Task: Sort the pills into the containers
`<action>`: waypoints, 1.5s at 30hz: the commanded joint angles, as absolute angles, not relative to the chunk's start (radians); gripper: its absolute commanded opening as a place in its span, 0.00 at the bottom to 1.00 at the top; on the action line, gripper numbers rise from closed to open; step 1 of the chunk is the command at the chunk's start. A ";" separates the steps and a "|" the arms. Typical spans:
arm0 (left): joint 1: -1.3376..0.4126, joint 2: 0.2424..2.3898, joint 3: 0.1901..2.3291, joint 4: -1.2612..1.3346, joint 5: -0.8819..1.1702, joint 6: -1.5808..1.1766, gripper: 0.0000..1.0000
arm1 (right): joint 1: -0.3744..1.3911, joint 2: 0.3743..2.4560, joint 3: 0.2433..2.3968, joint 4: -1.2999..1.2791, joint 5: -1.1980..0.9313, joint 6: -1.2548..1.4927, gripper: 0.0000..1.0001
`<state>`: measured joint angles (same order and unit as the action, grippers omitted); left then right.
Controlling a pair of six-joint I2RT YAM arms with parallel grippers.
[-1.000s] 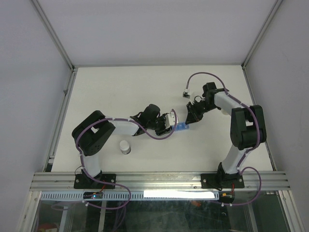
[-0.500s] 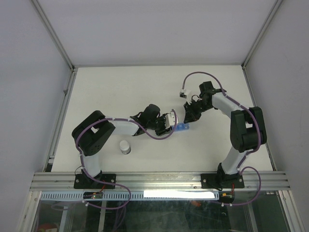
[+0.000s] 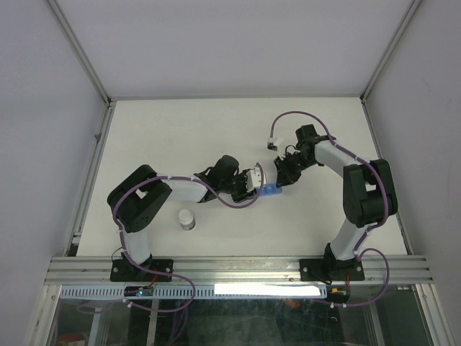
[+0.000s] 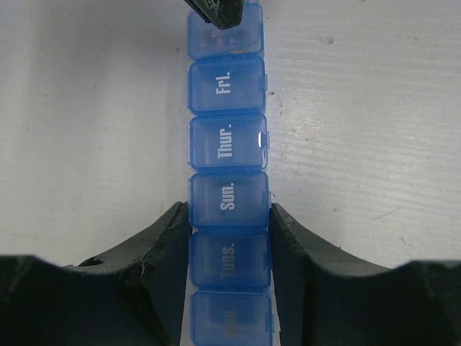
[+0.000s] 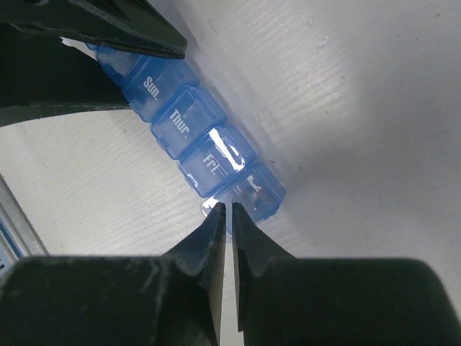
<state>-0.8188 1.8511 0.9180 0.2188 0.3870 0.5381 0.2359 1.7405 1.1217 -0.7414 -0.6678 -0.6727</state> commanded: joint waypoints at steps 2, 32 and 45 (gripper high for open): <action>-0.828 1.848 0.934 0.195 0.416 0.528 0.32 | 0.244 1.694 1.148 -0.728 -0.668 -0.667 0.10; -0.829 1.847 0.937 0.178 0.425 0.532 0.32 | 0.265 1.657 1.114 -0.699 -0.644 -0.660 0.06; -0.828 1.847 0.936 0.174 0.431 0.532 0.32 | 0.284 1.612 1.088 -0.705 -0.600 -0.653 0.06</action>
<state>-0.8185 1.8511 0.9230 0.2062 0.3946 0.5385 0.2722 1.5967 1.1248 -0.7322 -0.6346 -0.6472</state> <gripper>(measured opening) 0.432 0.057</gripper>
